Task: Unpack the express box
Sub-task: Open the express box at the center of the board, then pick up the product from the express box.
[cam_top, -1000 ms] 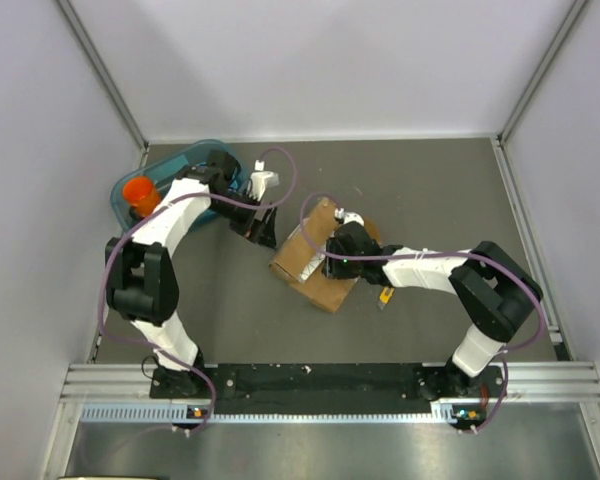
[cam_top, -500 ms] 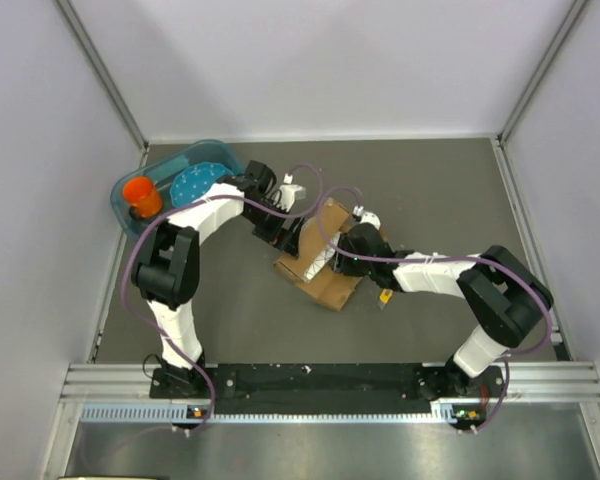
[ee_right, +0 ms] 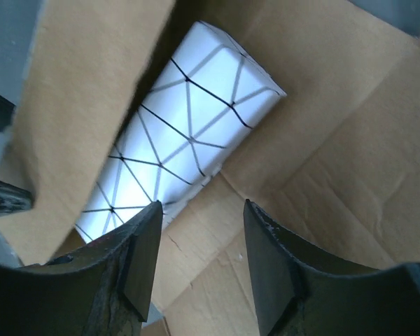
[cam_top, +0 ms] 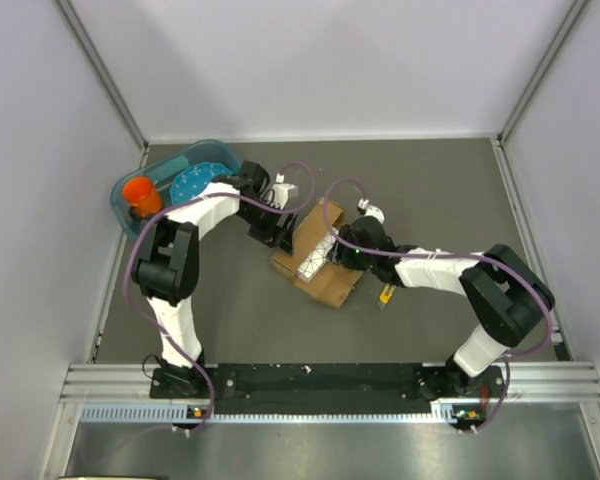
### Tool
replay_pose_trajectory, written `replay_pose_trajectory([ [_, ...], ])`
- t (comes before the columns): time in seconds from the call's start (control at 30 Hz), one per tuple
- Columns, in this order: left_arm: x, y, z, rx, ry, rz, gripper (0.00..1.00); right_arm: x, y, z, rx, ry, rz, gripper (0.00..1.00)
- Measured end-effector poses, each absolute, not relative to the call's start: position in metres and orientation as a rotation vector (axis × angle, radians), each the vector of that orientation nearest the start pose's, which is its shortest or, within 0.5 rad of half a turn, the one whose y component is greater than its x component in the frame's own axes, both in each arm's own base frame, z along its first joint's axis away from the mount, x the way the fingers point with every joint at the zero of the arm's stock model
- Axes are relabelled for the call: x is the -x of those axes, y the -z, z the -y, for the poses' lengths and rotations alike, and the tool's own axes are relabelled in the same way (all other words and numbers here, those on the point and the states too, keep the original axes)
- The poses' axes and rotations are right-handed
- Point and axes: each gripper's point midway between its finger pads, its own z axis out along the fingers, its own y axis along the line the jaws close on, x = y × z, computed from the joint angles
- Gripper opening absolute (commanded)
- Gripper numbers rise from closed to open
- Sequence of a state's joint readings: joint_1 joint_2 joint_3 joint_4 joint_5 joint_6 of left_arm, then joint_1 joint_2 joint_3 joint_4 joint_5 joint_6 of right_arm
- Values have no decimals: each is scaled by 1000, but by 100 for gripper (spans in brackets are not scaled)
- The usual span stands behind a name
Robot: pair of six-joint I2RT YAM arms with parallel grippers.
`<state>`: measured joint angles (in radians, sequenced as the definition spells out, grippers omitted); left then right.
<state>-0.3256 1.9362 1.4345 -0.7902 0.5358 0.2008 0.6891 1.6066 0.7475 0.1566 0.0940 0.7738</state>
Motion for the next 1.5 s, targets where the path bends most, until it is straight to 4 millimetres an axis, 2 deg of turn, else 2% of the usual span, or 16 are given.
replay_pose_trajectory([
  [0.2, -334, -62, 201, -813, 806, -2678, 74, -327, -69, -285, -172, -692, -2306, 55],
  [0.33, -333, -63, 202, -809, 824, -2678, 75, -337, -75, -292, -173, -684, -2308, 55],
  [0.5, -330, -63, 203, -798, 866, -2675, 74, -340, -71, -296, -168, -613, -2339, 56],
  [0.67, -329, -62, 204, -791, 901, -2671, 74, -336, -67, -285, -177, -552, -2344, 58],
  [0.83, -327, -63, 204, -784, 933, -2668, 72, -327, -54, -271, -185, -474, -2387, 60],
  [0.97, -325, -64, 206, -785, 964, -2662, 70, -327, -49, -269, -189, -459, -2397, 61],
  [1.07, -323, -64, 207, -784, 996, -2662, 69, -328, -48, -272, -189, -463, -2399, 62],
  [1.3, -310, -58, 217, -746, 1166, -2697, 67, -340, -46, -288, -196, -484, -2398, 81],
  [1.5, -294, -58, 222, -671, 1318, -2761, 67, -347, -44, -303, -198, -503, -2397, 85],
])
